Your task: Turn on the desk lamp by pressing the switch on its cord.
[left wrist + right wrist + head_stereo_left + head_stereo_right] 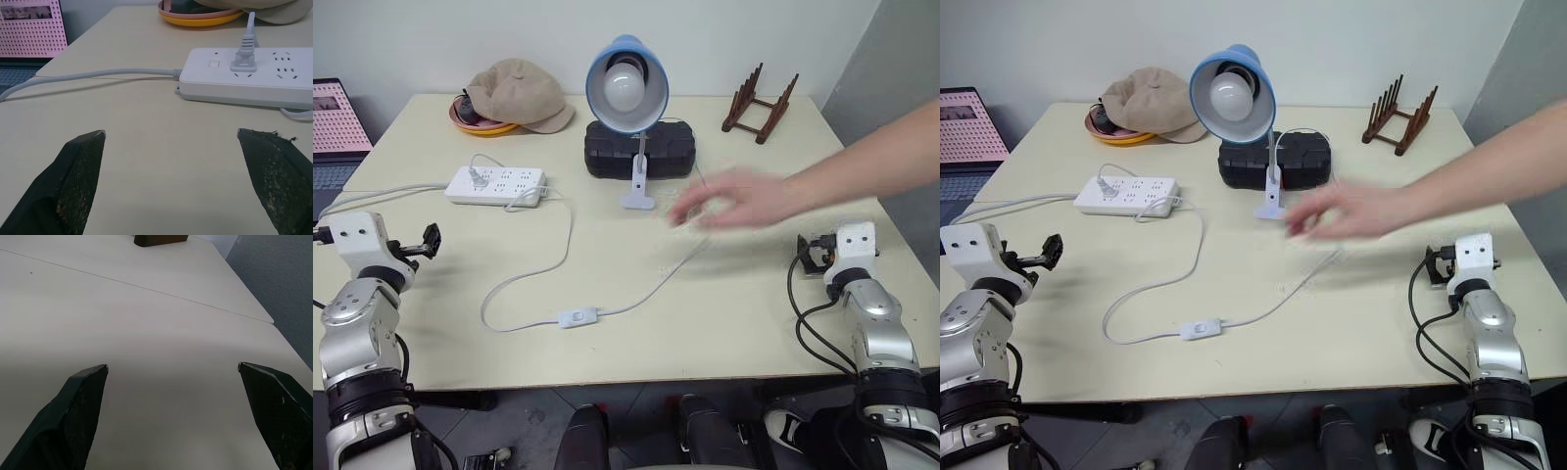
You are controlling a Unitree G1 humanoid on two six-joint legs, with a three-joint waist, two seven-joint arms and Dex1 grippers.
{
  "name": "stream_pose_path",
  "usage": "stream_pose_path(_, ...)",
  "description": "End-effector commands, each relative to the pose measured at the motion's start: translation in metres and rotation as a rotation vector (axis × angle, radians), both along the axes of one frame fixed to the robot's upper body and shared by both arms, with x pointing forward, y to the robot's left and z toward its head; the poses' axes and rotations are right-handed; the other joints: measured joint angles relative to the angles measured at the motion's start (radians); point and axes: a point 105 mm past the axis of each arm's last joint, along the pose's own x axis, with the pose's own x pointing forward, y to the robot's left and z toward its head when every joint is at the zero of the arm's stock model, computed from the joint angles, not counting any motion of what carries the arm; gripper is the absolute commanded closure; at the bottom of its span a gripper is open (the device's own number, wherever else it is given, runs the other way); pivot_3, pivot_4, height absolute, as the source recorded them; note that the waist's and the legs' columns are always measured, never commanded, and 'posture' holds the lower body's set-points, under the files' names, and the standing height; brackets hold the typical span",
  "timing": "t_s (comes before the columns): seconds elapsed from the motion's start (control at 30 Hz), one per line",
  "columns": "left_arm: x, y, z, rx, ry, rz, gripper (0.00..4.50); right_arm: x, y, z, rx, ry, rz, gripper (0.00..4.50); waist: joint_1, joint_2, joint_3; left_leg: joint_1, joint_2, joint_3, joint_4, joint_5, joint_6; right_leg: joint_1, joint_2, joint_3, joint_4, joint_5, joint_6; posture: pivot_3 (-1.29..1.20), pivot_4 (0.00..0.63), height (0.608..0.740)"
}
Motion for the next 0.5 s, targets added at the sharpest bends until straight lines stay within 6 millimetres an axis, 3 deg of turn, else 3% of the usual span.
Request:
stream_pose_path(0.03,-0.002,0.006,0.019,0.054,-0.04,0.011,0.0,0.0,-0.003,0.015,-0.02,-0.051,-0.007,0.04,0.0,0.0,0.0,0.0,0.0,0.0,0.0,0.0,0.0,0.0,0.0,0.0,0.0,0.0,0.0,0.0,0.15,0.74)
stream_pose_path(0.33,-0.004,0.007,0.022,0.056,-0.047,0.001,0.0,0.002,0.002,0.018,-0.028,-0.052,0.02,0.04,0.0,0.0,0.0,0.0,0.0,0.0,0.0,0.0,0.0,0.0,0.0,0.0,0.0,0.0,0.0,0.0,0.15,0.74)
stream_pose_path(0.5,-0.005,-0.042,0.031,0.092,0.018,-0.356,0.0,0.011,0.058,0.029,-0.063,0.007,0.372,0.04,-0.005,0.0,0.0,0.0,0.0,0.0,0.0,0.0,0.0,0.0,0.0,0.0,0.0,0.0,0.0,0.0,0.15,0.74)
